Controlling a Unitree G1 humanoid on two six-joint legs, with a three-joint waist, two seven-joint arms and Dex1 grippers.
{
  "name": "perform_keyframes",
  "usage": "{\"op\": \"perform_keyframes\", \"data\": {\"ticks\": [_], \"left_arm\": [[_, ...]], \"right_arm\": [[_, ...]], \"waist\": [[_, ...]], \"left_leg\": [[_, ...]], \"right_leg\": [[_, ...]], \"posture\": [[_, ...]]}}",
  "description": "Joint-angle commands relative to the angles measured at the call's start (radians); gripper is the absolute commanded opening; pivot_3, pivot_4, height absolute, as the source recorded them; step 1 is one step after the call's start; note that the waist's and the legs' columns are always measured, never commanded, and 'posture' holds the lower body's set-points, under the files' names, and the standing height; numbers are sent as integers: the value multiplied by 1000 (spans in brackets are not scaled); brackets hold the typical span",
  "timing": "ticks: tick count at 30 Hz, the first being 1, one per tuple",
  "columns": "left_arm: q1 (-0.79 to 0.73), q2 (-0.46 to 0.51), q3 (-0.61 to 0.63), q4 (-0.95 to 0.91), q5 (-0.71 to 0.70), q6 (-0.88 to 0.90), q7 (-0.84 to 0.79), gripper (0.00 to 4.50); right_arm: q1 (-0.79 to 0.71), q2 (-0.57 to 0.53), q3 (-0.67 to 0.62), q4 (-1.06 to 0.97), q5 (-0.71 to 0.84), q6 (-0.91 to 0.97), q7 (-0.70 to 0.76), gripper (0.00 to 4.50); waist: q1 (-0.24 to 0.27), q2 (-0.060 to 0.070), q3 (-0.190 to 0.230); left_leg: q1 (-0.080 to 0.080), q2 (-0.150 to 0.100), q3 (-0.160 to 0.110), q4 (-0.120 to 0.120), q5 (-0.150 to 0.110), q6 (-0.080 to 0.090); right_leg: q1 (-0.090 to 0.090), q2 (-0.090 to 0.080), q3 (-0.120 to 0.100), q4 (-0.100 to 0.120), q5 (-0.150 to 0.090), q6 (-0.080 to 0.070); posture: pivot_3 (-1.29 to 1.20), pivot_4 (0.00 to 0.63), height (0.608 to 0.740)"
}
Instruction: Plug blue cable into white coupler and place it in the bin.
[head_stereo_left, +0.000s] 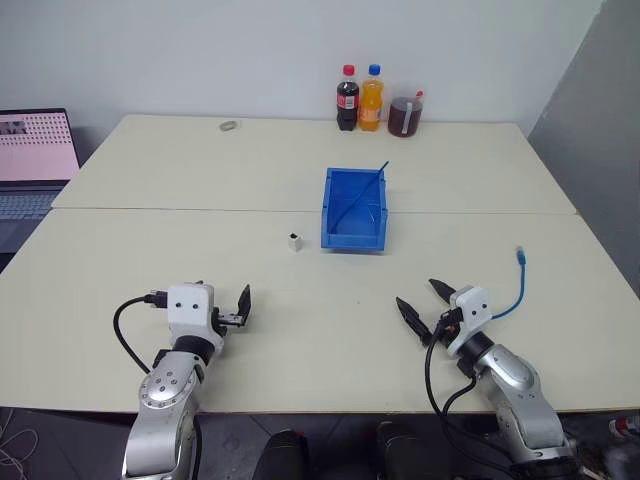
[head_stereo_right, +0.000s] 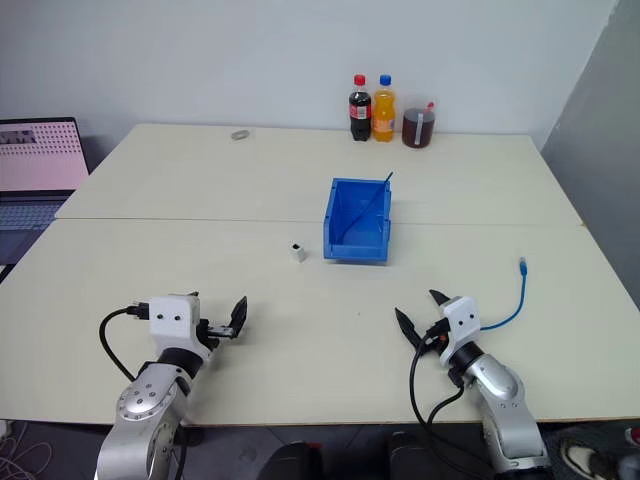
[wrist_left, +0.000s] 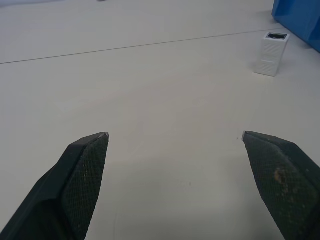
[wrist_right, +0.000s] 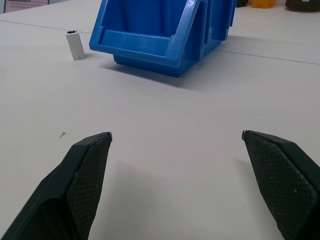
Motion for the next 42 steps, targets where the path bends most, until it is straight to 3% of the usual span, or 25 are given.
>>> {"op": "perform_keyframes", "data": {"ticks": [1, 18, 25, 32, 36, 42], "left_arm": [[4, 8, 10, -17, 7, -48, 0, 4500], [96, 24, 14, -44, -53, -115, -87, 4500], [96, 92, -1, -85, -179, -108, -268, 4500], [-54, 255, -93, -128, -277, 23, -475, 4500], [-213, 307, -174, -108, -329, 112, -576, 4500], [-412, 332, -278, -46, -294, 164, -645, 4500]], "right_arm": [[-3, -1, -5, -32, 7, -2, -2, 4432], [16, -2, 7, -38, -1, -8, 0, 4432], [21, -4, -4, -50, -1, -15, -10, 4432], [46, 1, -116, -147, 38, 9, -99, 4432], [37, 16, -286, -180, 66, 106, -275, 4432], [-75, -105, -374, -122, 65, 344, -329, 4432]], "waist": [[0, 0, 0], [0, 0, 0], [0, 0, 0], [3, 0, 1], [3, 0, 1], [-4, 1, 2]], "left_leg": [[0, 0, 0, 0, 0, 0], [0, 0, 0, 0, 0, 0], [0, 0, 0, 0, 0, 0], [0, 0, 0, 0, 0, 0], [-1, 0, 0, 0, 0, 0], [-1, -1, 1, 0, 0, 0]], "right_leg": [[0, 0, 0, 0, 0, 0], [0, -1, 0, 0, 0, -1], [0, 0, 0, 0, -1, -1], [-1, 0, -1, 0, -4, -7], [0, 0, -1, 0, -1, -1], [-1, 1, 0, 0, -1, -1]], "posture": [[0, 150, 740], [0, 150, 740], [0, 150, 740], [0, 150, 740], [0, 150, 740], [0, 150, 740]]}}
